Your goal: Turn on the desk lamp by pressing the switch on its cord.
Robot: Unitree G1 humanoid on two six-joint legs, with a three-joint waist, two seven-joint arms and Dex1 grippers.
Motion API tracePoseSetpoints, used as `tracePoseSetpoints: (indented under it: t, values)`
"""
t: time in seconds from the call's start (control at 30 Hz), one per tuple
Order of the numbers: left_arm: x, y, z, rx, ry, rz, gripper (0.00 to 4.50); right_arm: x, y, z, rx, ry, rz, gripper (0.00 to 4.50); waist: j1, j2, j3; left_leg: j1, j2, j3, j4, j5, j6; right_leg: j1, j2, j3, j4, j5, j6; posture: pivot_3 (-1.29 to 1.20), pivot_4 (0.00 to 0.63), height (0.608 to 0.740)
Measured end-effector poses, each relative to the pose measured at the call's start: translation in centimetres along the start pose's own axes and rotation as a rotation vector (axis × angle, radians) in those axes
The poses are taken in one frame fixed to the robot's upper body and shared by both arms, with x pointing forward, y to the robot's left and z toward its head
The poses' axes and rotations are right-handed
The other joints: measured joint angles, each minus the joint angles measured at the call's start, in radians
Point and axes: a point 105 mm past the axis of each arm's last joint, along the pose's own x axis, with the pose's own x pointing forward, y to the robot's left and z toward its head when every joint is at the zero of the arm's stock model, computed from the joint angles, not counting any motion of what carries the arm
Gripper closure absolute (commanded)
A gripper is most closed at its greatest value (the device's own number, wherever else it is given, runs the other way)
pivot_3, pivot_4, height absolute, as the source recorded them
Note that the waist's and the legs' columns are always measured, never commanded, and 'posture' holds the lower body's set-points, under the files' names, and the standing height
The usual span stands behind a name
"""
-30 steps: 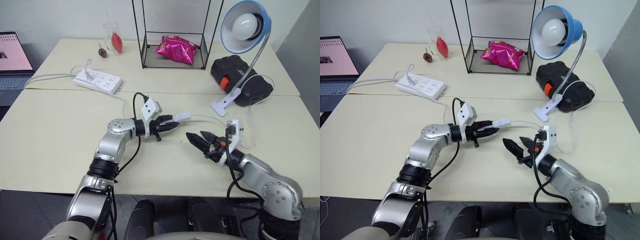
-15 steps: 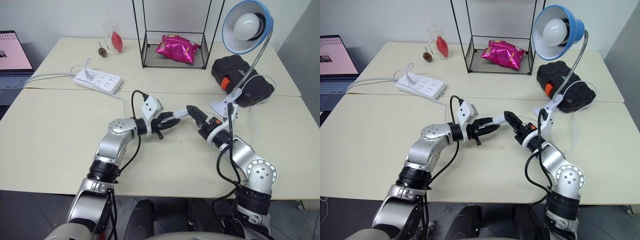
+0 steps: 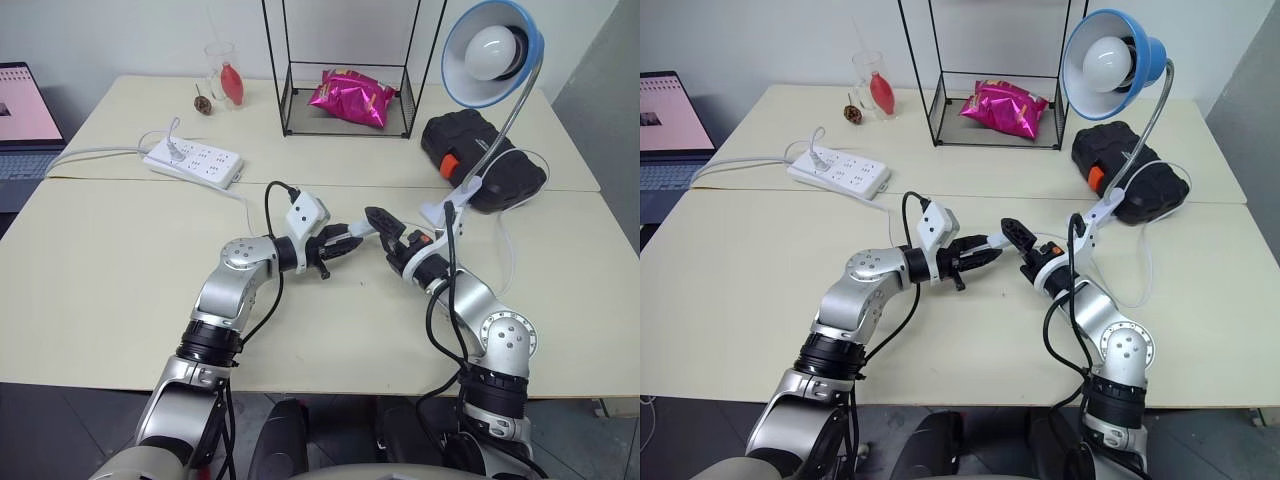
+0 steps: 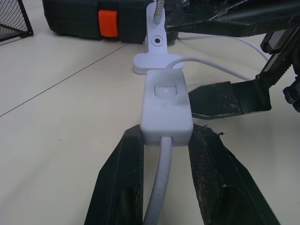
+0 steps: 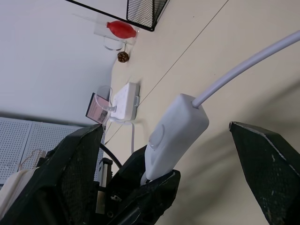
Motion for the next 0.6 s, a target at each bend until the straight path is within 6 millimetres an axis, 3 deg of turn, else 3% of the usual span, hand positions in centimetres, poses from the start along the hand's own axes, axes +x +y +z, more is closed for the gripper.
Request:
tracePoseSetpoints:
  t: [0.43, 0.47, 0.6]
  values:
    - [0.19, -0.31, 0.52, -0.015, -0.019, -0.006, 3.48, 0.24, 0.46, -0.50, 0.023, 0.020, 0.011, 0.00, -0.001, 0.000, 0.000, 0.000, 0.000, 0.000, 0.000, 0.000, 0.000, 0.000, 0.000, 0.000, 0.000, -0.002, 0.004, 0.00, 0.150, 0.740]
    - [0.19, -0.31, 0.62, -0.014, -0.021, -0.004, 3.48, 0.25, 0.46, -0.46, 0.026, 0.018, 0.012, 0.37, -0.001, 0.000, 0.000, 0.000, 0.000, 0.000, 0.000, 0.000, 0.000, 0.000, 0.000, 0.000, 0.000, -0.002, 0.004, 0.00, 0.150, 0.740]
    - [0.20, -0.38, 0.85, -0.014, -0.028, -0.004, 3.48, 0.30, 0.36, -0.35, 0.042, 0.011, 0.010, 1.14, -0.001, 0.000, 0.000, 0.000, 0.000, 0.000, -0.001, 0.000, 0.000, 0.000, 0.000, 0.000, -0.001, -0.002, 0.004, 0.00, 0.150, 0.740]
